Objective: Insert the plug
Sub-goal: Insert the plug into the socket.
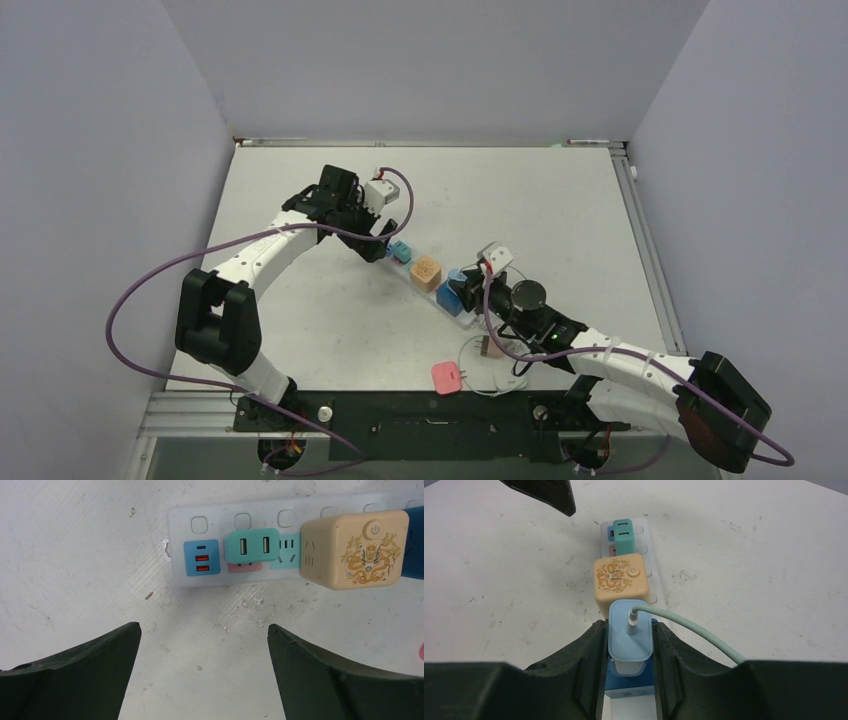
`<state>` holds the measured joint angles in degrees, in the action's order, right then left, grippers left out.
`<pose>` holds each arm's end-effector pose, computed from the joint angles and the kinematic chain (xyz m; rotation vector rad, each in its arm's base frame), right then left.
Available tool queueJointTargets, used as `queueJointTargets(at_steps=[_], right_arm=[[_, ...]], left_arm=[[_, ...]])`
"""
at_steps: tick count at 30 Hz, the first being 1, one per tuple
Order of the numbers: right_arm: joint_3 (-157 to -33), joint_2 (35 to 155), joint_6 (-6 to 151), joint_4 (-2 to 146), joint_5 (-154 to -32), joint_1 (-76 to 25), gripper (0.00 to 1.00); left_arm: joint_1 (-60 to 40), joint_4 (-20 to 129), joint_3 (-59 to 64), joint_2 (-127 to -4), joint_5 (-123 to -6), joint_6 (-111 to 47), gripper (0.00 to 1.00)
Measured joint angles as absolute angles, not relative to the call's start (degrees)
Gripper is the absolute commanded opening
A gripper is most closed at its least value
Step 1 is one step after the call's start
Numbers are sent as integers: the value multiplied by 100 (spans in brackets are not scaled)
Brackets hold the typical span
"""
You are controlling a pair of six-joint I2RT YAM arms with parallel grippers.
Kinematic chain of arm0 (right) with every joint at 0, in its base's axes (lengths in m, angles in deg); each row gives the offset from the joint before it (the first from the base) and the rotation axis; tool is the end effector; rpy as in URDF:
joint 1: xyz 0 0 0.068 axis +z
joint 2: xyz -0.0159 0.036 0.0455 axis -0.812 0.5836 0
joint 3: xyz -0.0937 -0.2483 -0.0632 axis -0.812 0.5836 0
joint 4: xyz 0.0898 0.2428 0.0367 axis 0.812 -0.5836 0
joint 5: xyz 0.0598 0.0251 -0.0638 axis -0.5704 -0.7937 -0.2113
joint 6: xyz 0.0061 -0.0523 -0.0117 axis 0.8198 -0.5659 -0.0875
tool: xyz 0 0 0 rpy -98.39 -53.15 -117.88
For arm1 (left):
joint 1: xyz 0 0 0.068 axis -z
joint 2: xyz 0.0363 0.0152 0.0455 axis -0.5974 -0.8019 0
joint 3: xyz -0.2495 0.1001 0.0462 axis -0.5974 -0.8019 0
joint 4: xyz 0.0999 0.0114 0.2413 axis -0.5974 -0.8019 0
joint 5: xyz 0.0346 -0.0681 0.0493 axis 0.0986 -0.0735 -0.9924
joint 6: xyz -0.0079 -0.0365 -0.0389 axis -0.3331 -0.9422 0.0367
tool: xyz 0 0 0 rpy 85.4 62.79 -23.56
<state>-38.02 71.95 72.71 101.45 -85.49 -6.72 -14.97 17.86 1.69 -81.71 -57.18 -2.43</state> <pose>0.1454 0.1596 0.2092 -0.6328 1.6889 0.6992 0.3129 -0.1349 0.2582 0.9557 2.3323 -0.3680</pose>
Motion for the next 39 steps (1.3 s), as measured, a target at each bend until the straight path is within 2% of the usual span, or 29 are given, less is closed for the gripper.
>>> queueJointTargets(at_steps=[27, 39], right_arm=[[-3774, 7400, 7123, 10361, -8398, -565, 5], [-3774, 7400, 7066, 10331, -8159, -384, 5]], left_arm=[[-1497, 1762, 186, -8173, -5523, -409, 98], [-693, 1430, 1297, -8356, -4830, -844, 100]])
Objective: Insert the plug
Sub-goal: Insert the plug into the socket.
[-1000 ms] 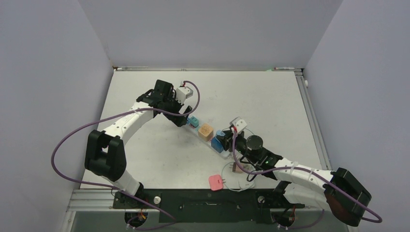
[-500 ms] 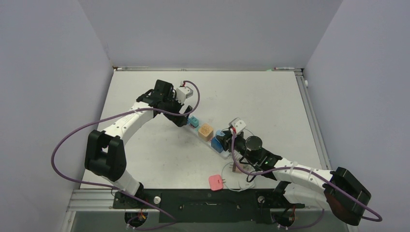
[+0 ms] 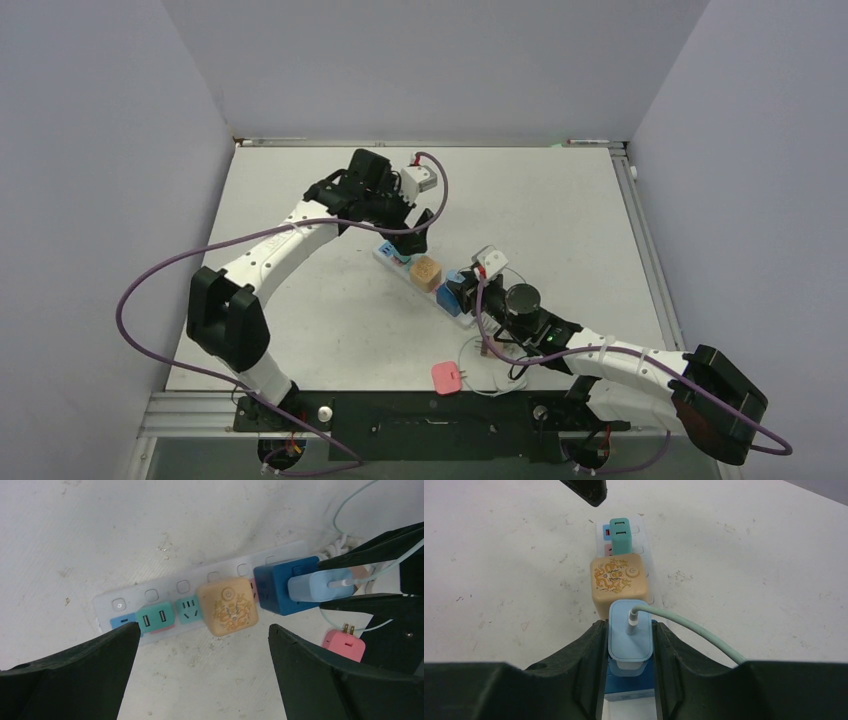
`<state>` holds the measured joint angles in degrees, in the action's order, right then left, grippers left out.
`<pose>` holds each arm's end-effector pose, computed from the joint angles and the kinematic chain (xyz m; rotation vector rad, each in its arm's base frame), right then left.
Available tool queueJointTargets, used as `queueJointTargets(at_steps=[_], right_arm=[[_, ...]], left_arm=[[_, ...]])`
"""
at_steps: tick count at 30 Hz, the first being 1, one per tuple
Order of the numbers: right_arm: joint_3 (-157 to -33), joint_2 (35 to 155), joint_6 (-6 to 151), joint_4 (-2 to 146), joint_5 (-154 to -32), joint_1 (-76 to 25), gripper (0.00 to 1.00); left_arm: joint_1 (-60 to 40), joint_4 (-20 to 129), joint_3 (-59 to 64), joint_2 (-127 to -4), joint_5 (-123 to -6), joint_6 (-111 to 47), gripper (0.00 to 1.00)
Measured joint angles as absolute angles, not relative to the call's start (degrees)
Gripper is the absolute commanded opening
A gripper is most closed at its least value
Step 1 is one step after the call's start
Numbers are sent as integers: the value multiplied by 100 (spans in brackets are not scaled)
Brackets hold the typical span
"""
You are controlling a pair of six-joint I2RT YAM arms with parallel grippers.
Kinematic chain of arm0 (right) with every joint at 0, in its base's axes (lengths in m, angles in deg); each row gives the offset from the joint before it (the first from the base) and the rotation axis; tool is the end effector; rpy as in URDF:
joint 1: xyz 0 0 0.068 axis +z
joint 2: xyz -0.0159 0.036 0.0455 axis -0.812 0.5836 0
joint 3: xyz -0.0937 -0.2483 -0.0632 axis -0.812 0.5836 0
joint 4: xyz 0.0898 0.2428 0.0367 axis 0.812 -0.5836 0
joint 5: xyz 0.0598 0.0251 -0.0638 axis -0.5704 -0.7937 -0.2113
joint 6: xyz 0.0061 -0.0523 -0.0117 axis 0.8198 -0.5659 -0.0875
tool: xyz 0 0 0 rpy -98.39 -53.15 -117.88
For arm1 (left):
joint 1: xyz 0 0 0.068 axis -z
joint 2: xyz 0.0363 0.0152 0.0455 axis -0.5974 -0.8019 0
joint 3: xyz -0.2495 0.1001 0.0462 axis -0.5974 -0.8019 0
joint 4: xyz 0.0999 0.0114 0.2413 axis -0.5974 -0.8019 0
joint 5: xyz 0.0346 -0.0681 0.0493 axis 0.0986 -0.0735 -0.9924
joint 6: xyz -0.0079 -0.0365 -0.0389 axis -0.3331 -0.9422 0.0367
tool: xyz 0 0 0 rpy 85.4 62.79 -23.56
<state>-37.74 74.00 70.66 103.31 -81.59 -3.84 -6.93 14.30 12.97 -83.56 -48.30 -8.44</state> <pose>0.1411 0.1677 0.2040 -0.6579 1.6799 0.6488 0.3037 -0.1906 0.3074 1.0450 2.1971 -0.6566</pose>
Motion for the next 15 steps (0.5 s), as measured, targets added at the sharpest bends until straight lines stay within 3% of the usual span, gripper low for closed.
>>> queueJointTargets(at_steps=[15], right_arm=[[-3776, 7427, 7086, 10364, -8057, -325, 5]], left_arm=[[-54, 1384, 1496, -8905, -4476, -1124, 100]])
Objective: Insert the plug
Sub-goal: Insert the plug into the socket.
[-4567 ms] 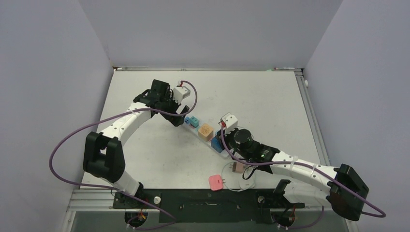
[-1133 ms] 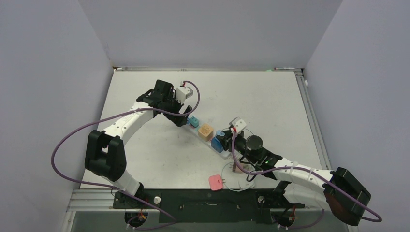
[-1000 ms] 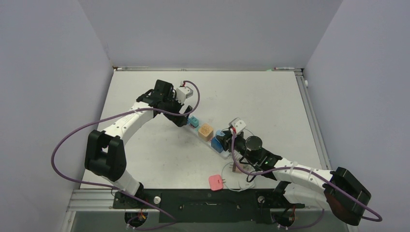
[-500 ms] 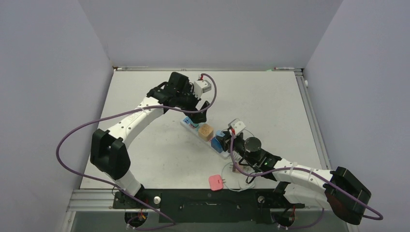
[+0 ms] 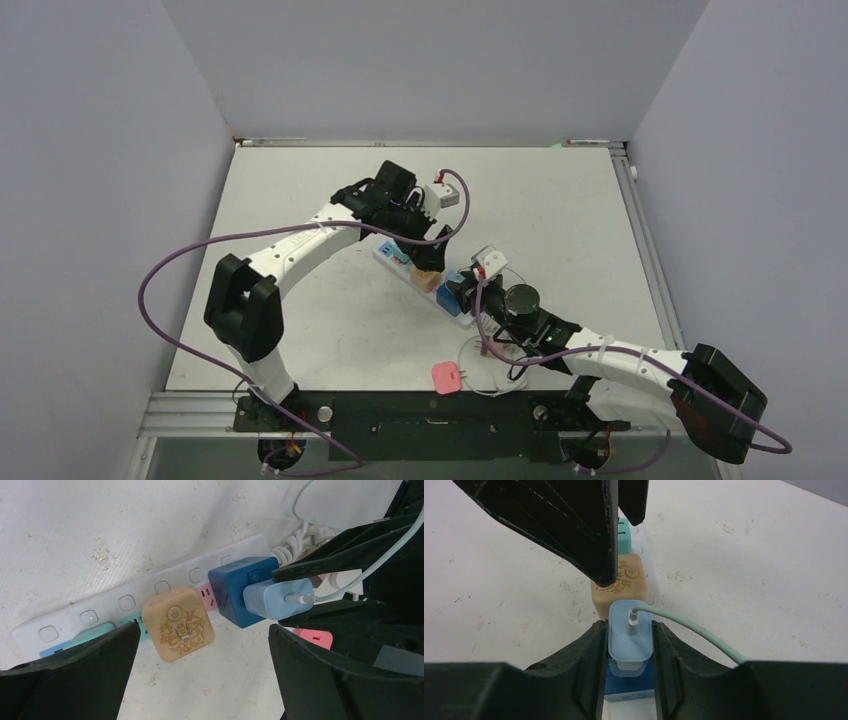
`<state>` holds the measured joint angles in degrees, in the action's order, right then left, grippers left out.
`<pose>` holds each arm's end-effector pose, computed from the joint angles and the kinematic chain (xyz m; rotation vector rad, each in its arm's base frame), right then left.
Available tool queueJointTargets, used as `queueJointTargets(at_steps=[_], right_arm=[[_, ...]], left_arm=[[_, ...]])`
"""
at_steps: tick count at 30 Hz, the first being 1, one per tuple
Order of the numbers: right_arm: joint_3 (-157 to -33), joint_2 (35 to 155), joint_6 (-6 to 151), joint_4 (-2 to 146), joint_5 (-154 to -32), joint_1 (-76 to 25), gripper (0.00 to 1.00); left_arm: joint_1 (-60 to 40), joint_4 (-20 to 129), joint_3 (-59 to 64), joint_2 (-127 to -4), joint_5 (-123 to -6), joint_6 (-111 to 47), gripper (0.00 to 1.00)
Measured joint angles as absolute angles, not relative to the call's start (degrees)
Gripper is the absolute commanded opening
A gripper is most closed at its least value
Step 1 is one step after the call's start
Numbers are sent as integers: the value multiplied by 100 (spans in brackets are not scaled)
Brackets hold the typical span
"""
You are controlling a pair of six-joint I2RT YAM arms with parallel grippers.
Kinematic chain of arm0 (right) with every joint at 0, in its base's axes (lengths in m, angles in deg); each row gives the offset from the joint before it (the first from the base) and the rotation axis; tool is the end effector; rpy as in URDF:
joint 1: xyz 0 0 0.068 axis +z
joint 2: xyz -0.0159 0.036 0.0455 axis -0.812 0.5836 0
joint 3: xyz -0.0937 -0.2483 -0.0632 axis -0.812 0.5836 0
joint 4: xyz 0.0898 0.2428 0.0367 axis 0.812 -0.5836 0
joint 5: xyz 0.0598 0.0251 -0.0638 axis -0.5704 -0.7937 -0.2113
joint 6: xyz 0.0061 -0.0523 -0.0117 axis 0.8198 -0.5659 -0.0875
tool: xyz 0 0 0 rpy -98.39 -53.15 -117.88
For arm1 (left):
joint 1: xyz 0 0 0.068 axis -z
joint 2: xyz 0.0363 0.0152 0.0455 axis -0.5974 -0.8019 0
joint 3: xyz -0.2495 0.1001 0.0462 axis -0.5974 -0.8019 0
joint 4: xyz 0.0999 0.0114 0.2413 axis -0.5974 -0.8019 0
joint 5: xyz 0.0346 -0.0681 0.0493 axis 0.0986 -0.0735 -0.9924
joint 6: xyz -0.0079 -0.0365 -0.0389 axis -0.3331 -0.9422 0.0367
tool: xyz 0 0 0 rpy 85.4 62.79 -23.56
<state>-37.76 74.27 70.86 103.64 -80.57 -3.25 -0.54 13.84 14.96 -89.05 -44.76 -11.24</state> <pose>0.1402 0.1692 0.2039 -0.6503 1.6803 0.6439 0.2948 -0.2360 0.2854 1.1599 2.2404 -0.8026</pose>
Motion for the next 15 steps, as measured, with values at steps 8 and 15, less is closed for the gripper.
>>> queueJointTargets(at_steps=[8, 15], right_arm=[[-3776, 7427, 7086, 10366, -8057, -323, 5], [-3776, 7427, 7086, 10364, -8055, -323, 5]], left_arm=[[118, 1386, 1496, -8973, -4341, -1226, 100], [184, 1386, 1496, -9130, -4341, -1235, 94]])
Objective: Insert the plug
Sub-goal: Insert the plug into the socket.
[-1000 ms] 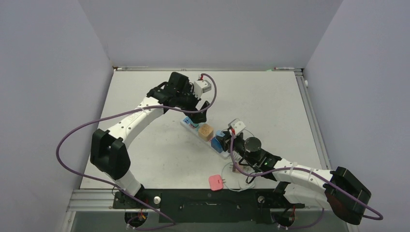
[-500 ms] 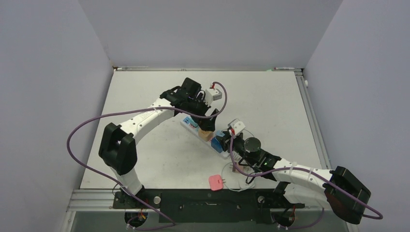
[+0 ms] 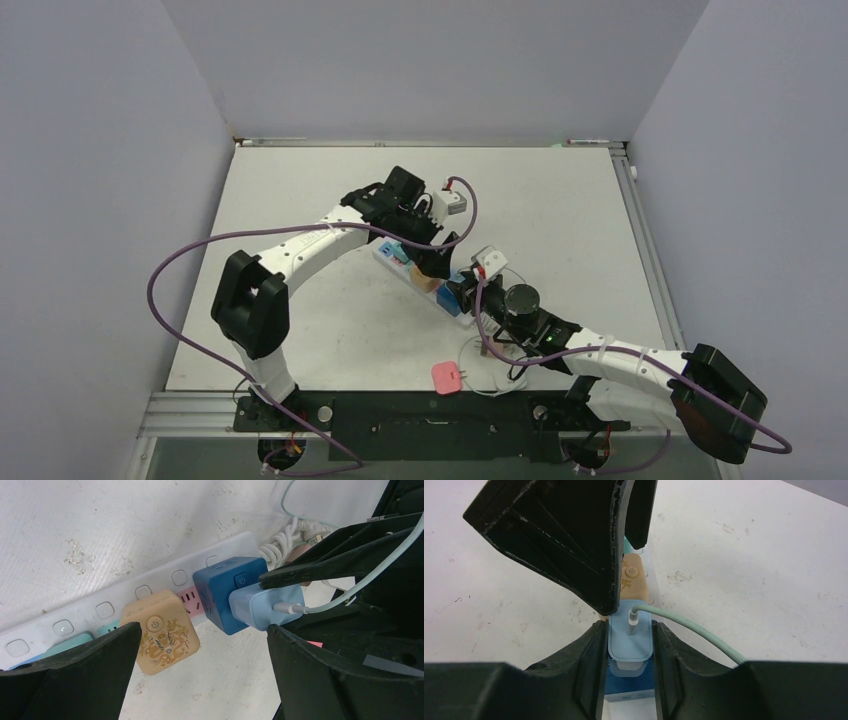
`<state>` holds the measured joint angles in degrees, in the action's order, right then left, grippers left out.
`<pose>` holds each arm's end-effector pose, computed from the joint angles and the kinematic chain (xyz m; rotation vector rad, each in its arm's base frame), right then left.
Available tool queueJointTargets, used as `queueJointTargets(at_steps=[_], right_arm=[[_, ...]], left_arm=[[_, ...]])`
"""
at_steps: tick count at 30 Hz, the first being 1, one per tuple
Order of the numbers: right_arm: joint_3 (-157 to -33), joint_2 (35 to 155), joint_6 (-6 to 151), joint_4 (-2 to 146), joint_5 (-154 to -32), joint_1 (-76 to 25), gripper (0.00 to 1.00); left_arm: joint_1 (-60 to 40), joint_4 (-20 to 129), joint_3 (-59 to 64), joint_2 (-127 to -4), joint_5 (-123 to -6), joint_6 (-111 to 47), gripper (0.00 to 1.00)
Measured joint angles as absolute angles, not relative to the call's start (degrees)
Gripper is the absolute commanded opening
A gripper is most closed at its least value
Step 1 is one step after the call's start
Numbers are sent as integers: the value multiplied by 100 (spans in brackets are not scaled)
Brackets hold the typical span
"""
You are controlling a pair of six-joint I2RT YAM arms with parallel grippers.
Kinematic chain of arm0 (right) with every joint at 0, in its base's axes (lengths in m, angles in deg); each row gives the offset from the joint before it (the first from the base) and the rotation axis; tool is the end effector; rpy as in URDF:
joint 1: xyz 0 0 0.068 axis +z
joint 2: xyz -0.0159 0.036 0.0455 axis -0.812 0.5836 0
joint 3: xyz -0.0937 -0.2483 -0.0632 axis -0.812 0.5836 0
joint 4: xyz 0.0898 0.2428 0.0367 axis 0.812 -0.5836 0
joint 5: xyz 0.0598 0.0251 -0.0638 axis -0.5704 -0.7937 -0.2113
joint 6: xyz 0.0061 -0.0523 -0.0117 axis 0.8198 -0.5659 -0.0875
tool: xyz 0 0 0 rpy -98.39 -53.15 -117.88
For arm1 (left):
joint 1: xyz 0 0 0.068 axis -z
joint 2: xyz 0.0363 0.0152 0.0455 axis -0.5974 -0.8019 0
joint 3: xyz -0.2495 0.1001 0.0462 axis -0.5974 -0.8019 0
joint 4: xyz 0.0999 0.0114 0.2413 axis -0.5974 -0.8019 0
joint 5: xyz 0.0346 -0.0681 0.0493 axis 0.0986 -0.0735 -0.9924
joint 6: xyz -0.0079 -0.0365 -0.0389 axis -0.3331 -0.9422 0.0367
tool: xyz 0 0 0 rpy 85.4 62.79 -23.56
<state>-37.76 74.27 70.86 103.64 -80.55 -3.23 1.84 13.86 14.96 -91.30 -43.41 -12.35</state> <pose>0.1402 0.1692 0.2039 -0.6503 1.6803 0.6438 0.2892 -0.2525 0.2716 1.2043 2.2722 -0.8551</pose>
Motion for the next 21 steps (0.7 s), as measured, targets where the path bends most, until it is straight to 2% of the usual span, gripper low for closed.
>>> queueJointTargets(at_steps=[21], right_arm=[[-3776, 7455, 7075, 10366, -7969, -264, 5]], left_arm=[[201, 1273, 1804, -9220, -4417, -1196, 91]])
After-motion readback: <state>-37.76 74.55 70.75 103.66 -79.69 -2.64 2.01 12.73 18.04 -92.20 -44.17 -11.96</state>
